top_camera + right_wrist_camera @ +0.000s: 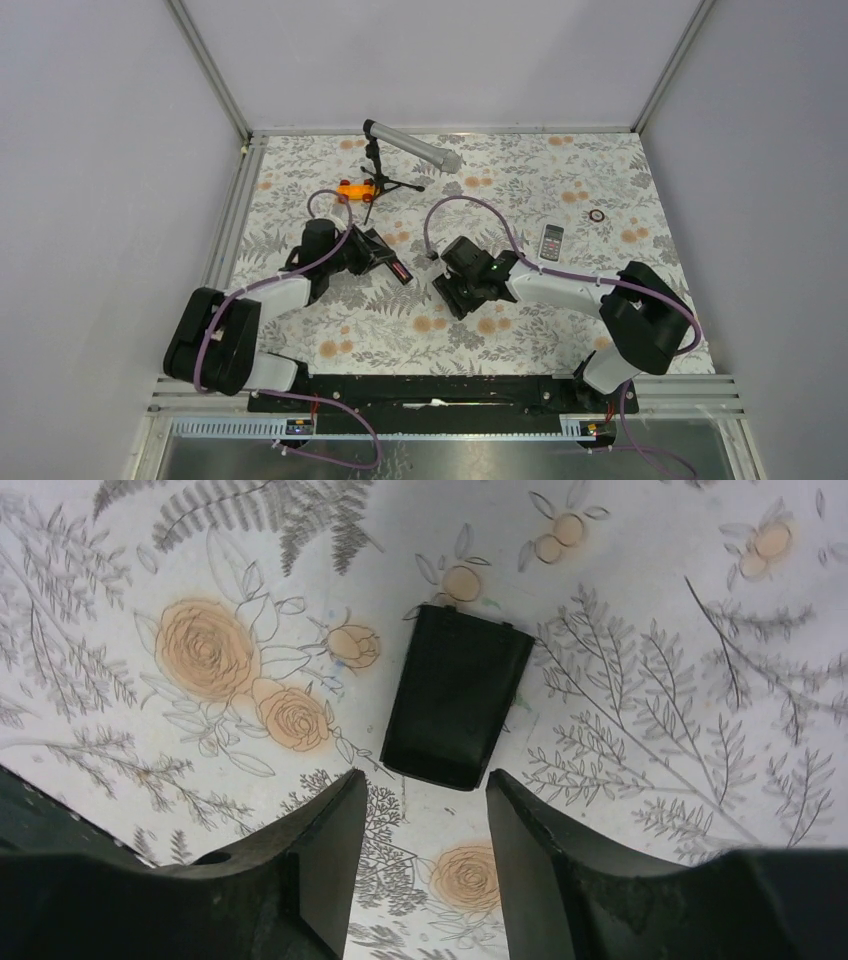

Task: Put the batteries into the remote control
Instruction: Pick up the battery cover at the center of the board.

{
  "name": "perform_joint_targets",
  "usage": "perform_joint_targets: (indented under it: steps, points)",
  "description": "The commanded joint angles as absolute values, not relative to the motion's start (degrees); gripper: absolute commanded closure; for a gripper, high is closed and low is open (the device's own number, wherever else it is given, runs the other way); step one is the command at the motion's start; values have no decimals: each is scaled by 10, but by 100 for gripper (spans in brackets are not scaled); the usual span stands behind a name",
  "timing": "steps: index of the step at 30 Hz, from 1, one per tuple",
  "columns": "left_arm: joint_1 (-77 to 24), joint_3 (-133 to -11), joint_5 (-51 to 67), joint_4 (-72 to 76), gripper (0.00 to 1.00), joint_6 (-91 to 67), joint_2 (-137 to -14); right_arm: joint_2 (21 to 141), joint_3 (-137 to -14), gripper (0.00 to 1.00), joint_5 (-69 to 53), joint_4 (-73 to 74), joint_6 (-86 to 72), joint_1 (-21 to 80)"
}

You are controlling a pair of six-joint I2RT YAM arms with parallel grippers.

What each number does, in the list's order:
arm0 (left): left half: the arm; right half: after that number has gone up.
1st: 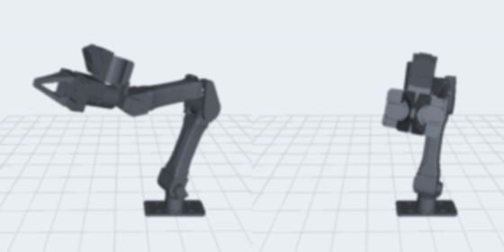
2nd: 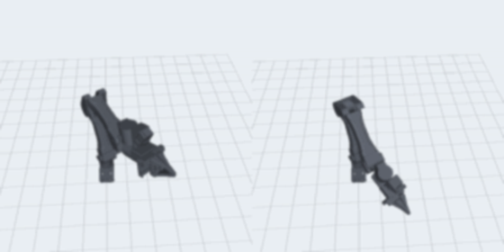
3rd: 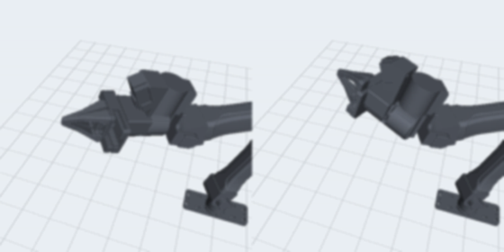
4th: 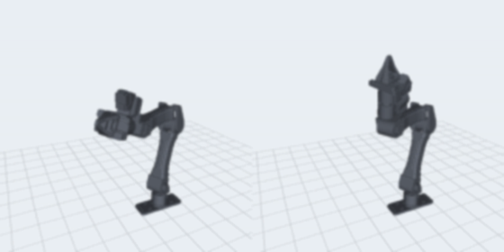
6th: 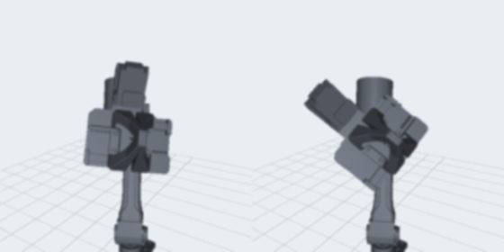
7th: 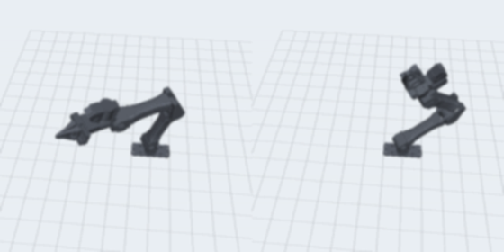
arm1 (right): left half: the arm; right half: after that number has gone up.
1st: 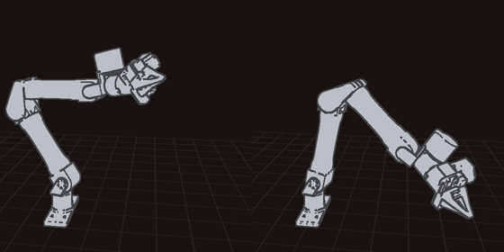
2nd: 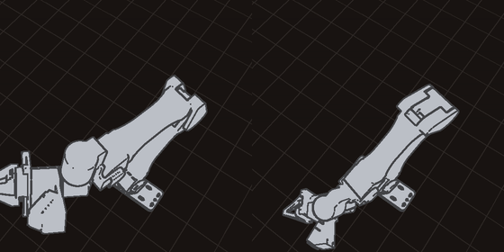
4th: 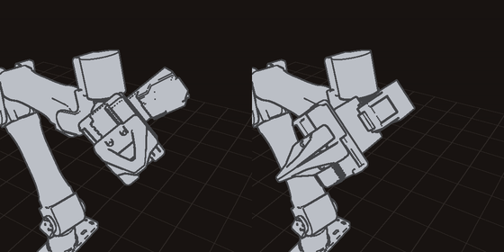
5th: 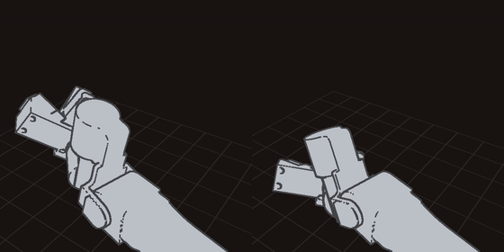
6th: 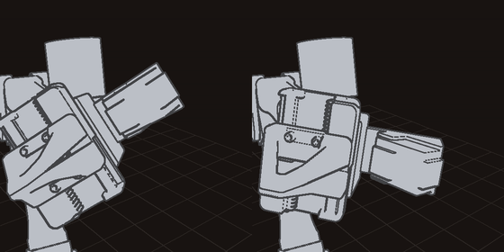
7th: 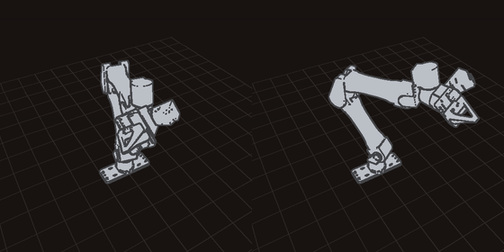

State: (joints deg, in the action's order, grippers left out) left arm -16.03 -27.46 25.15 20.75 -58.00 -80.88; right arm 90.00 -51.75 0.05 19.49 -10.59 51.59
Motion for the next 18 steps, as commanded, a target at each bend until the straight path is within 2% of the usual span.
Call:
perform_joint_targets:
  steps: [1,3,8,18]
  points:
    - [-140,-270,207,190,78,-560,-736,907,-536,43,-53,185,72,526]
    - [-123,-266,205,177,78,-560,-720,916,-543,42,-91,203,141,528]
    - [-72,-261,222,153,77,-555,-695,941,-574,41,-101,225,253,528]
    - [-26,-265,255,142,77,-548,-681,994,-613,46,-105,285,319,528]
